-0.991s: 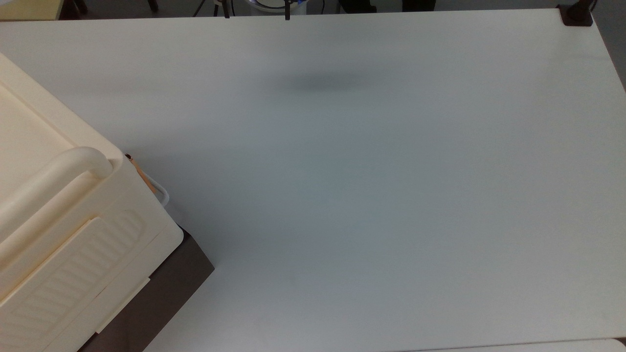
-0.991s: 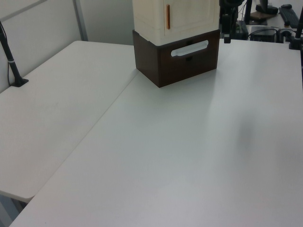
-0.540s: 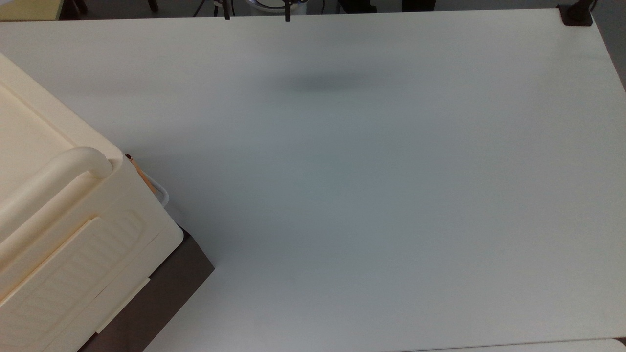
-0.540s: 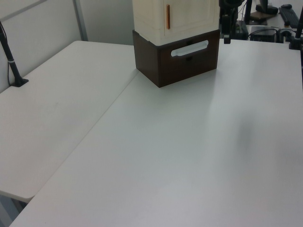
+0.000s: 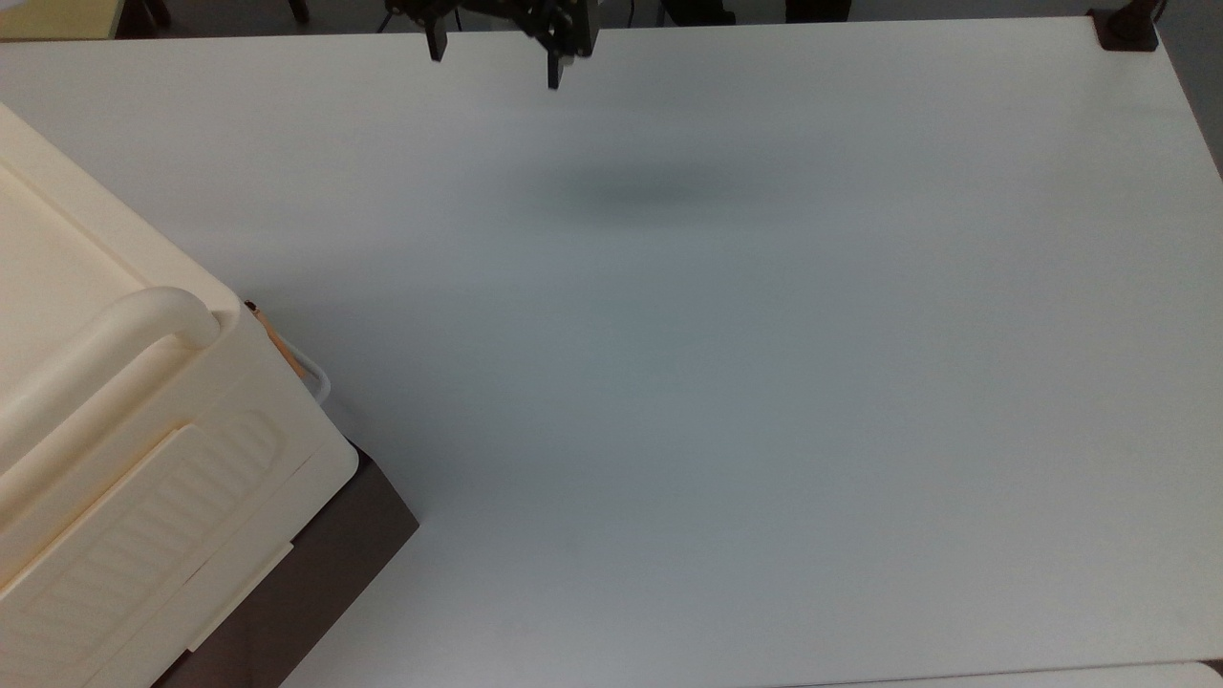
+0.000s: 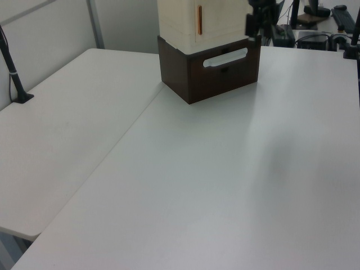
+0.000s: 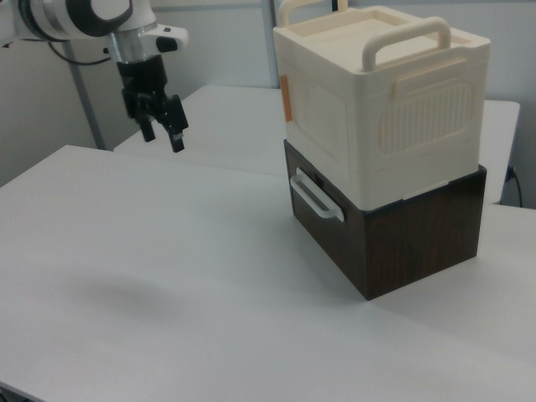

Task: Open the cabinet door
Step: 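Move the gripper toward the orange edge of the cream box door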

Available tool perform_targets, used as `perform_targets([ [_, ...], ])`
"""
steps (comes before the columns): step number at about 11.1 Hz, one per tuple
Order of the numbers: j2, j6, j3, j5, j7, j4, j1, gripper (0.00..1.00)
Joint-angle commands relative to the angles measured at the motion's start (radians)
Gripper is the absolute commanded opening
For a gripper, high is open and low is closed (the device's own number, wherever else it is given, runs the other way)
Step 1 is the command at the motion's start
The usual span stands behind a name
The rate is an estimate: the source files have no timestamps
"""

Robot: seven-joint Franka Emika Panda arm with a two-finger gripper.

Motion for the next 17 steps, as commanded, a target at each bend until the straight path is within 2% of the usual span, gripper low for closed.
perform_targets([
  [1,0.094,0.179,-0.021,-0.017,0.156,0.101,0.0,1.0],
  [2,0.123,0.257,-0.034,-0.027,0.186,0.104,0.0,1.0],
  [5,0.184,0.365,-0.069,-0.079,0.271,0.182,0.0,1.0],
  [7,0.19,0.5,-0.11,-0.102,0.3,0.182,0.0,0.99],
  [11,0.218,0.656,-0.165,-0.216,0.41,0.182,-0.005,0.93],
  [14,0.235,0.729,-0.167,-0.32,0.536,0.182,-0.002,0.88],
  [17,0.255,0.775,-0.161,-0.36,0.61,0.181,0.001,0.78],
])
